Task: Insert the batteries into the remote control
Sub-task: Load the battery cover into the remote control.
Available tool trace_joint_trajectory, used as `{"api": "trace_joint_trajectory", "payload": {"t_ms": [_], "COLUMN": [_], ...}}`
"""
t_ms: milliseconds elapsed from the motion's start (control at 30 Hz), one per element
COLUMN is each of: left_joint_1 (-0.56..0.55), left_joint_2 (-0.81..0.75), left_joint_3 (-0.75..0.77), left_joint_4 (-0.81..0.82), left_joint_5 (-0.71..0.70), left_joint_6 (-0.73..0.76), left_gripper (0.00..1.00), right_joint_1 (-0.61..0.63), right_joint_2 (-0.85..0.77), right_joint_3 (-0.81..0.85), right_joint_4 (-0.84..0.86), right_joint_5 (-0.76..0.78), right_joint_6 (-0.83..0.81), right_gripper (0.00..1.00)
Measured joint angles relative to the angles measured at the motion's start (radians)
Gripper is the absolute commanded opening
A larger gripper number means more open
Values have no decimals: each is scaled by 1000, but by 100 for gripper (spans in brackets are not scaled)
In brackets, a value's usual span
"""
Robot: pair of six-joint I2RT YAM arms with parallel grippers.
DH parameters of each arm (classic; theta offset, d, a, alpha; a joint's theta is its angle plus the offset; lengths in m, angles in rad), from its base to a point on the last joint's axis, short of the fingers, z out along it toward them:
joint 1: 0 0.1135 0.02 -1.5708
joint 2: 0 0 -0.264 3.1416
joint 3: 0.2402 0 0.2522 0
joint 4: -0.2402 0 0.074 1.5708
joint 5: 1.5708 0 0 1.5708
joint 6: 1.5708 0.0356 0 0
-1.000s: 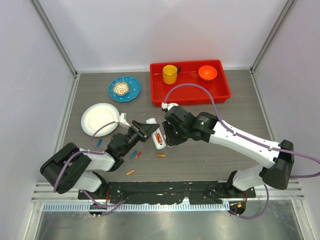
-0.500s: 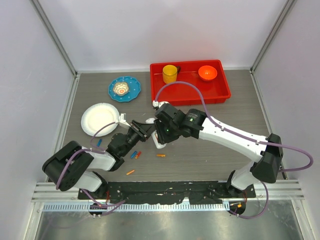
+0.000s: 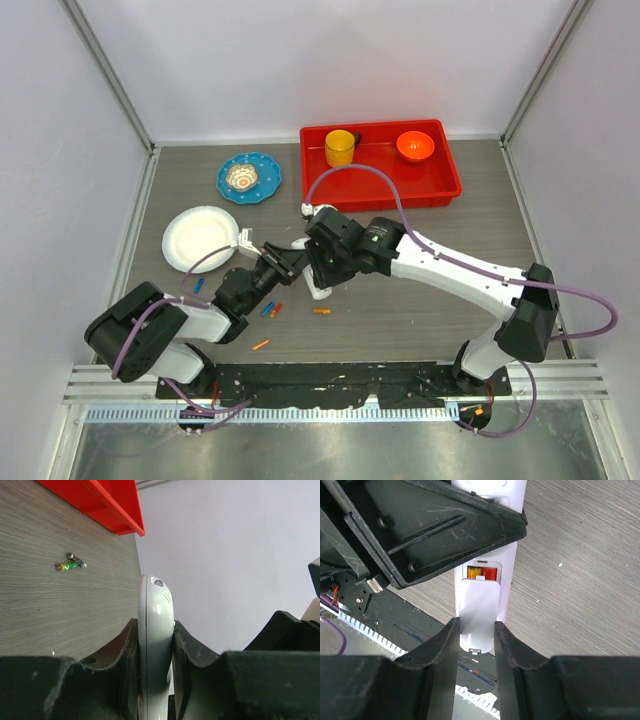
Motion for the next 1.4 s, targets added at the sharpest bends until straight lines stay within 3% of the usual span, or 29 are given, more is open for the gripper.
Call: {"api": "trace_joint_trajectory", "payload": {"t_ms": [1400], "left_joint_1": [-37], "left_joint_2": [-25], "left_joint_3": [-4], "left_joint_4": [-6], "left_joint_5": [-1], "left_joint_6": [34], "left_gripper": [0], "right_joint_1": [3], "right_joint_2": [44], "right_joint_3": [17], "right_joint_4": [-26], "right_joint_5": [23], "right_joint_6": [-4], "right_gripper": [18]}}
